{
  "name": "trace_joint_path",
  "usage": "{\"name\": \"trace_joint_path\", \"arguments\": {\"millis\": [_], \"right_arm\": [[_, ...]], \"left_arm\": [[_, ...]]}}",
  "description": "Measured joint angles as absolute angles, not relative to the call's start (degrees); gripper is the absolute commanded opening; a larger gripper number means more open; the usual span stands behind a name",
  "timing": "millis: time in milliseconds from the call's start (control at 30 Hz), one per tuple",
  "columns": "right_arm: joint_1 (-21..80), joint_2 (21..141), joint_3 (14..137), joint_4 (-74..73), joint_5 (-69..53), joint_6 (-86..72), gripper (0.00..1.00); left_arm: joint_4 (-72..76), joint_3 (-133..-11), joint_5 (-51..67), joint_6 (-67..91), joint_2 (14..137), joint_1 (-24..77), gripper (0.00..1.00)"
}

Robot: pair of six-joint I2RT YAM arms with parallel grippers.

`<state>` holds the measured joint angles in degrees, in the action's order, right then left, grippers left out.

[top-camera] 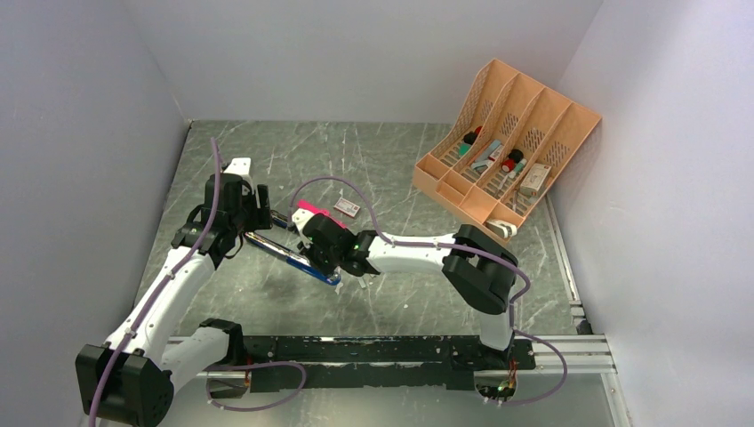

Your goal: Load the staples into the stapler

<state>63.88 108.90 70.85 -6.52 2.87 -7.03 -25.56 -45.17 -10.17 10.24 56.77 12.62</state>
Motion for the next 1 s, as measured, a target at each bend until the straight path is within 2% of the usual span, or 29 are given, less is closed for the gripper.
{"name": "trace_joint_path", "arguments": {"millis": [1000], "right_arm": [[63.8,110.8,73.9,-10.1,2.8,-5.9,0.0]], "left_arm": [[-25.6,-45.2,-10.2,10.2,56.8,12.7,0.74]]}}
